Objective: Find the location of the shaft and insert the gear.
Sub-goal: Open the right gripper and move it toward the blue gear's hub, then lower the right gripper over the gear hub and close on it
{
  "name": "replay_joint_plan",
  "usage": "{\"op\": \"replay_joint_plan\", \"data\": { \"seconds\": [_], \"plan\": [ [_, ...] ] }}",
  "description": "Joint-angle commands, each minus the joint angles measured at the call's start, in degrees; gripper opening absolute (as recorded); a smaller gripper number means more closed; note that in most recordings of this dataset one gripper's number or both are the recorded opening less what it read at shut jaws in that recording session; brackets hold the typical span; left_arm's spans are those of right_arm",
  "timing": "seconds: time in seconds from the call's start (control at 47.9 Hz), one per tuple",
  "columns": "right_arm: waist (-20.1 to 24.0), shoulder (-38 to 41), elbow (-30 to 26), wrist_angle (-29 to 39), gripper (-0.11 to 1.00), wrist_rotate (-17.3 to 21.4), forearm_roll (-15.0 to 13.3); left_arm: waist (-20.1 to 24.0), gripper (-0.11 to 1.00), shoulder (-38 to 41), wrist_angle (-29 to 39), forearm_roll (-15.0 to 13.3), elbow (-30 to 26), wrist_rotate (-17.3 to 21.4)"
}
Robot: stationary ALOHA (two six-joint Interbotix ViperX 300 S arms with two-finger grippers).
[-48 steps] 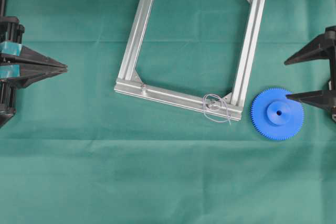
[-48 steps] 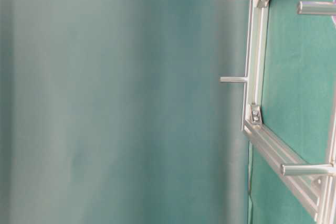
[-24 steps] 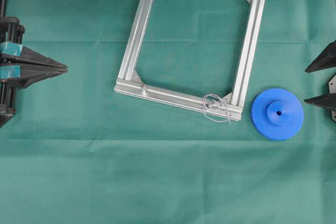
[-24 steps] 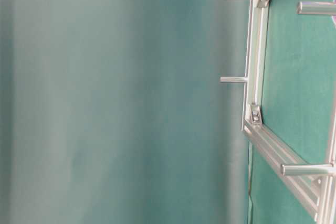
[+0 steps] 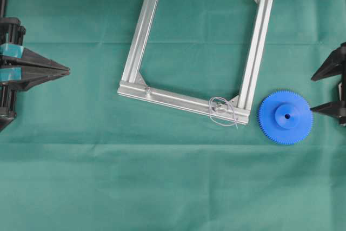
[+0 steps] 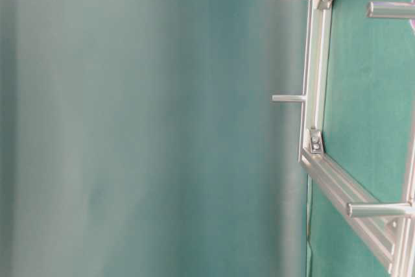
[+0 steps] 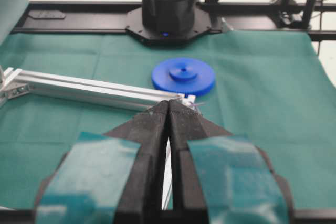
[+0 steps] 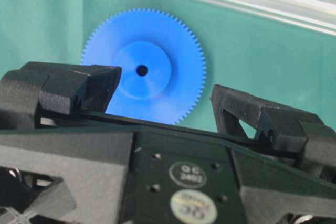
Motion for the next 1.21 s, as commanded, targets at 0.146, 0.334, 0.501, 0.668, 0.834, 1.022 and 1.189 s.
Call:
{"op": "replay_joint_plan", "data": {
  "seconds": [0.146,0.334,0.501,0.668,0.834,1.022,1.189],
  "plan": [
    [1.32,3.43,-0.44,-2.9,0.9,0.09,0.53,0.09,0.01,0.44,-0.09,-0.18,-1.58,-0.09],
    [1.32,4.48,-0.09,-3.78,0.9,0.18,0.53,0.09,0.01,0.53,-0.09,-0.18,-1.58,-0.09],
    [1.41,6.86,0.88,-4.83,0.9,0.18,0.62,0.09,0.01,0.62,0.18,-0.18,-1.58,-0.09],
    [1.76,10.02,1.85,-6.5,0.9,0.26,0.79,0.44,0.01,0.7,0.18,-0.18,-1.58,-0.09],
    [2.9,12.66,2.99,-10.2,0.9,0.26,2.2,0.79,0.01,0.7,0.26,-0.18,-1.58,-0.09],
    [3.69,15.12,3.69,-12.57,0.9,0.62,2.29,1.14,0.01,0.7,0.26,-0.18,-1.49,-0.09],
    [4.13,17.23,4.22,-13.54,0.9,1.85,2.29,1.14,0.01,0.79,0.26,-0.18,-1.41,-0.09]
  ]
}}
